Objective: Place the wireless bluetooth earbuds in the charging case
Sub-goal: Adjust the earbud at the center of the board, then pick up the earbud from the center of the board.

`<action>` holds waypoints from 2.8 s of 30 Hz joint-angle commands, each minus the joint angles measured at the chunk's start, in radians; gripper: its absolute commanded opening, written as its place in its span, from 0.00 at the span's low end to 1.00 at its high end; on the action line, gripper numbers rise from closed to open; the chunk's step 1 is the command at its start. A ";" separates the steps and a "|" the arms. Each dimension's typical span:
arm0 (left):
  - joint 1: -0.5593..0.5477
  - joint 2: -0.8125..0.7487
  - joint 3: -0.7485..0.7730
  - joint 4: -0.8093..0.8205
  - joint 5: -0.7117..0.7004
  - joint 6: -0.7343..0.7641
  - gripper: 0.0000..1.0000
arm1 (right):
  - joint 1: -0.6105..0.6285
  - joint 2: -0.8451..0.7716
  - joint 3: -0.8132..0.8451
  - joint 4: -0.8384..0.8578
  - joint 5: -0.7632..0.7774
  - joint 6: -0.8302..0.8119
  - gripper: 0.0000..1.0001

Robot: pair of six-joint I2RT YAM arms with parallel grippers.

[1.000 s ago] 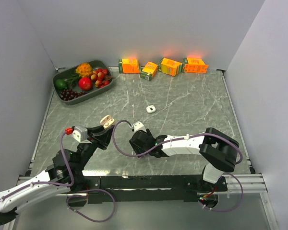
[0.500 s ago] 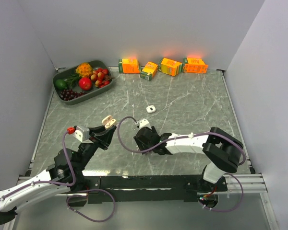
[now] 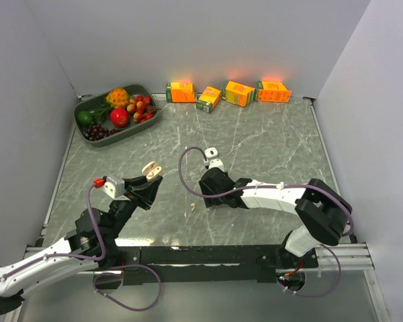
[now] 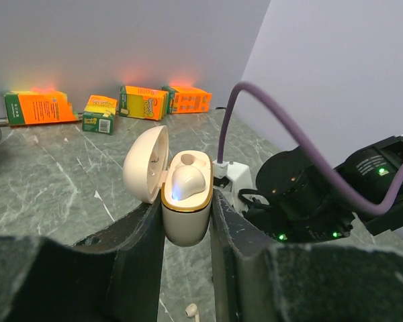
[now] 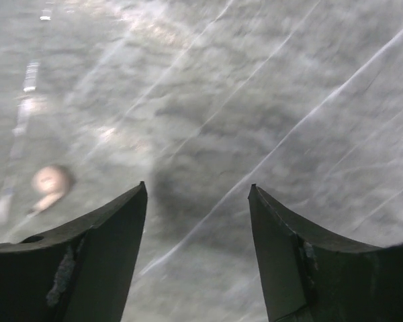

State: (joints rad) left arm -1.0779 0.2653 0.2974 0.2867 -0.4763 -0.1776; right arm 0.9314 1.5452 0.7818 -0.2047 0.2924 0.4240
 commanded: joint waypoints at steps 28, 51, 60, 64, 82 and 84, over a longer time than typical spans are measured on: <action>-0.004 -0.034 0.011 0.043 -0.013 -0.010 0.01 | 0.060 0.205 0.277 -0.200 -0.180 0.510 0.61; -0.005 -0.040 0.008 0.034 -0.013 -0.017 0.01 | 0.069 0.299 0.310 -0.210 -0.196 0.440 0.34; -0.004 -0.035 0.008 0.037 -0.012 -0.020 0.01 | 0.069 0.251 0.289 -0.236 -0.122 0.369 0.10; -0.005 -0.032 0.014 0.032 -0.013 -0.019 0.01 | 0.067 0.202 0.303 -0.286 -0.029 0.309 0.00; -0.005 0.037 0.016 0.071 0.005 -0.022 0.01 | 0.061 -0.258 0.332 -0.397 0.304 -0.034 0.00; -0.005 0.057 0.017 0.091 0.018 -0.023 0.01 | 0.075 -0.331 0.336 -0.389 0.329 -0.102 0.00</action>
State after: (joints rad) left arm -1.0779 0.2871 0.2974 0.2996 -0.4900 -0.1822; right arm 0.9905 1.3624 1.0817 -0.5789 0.5312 0.4667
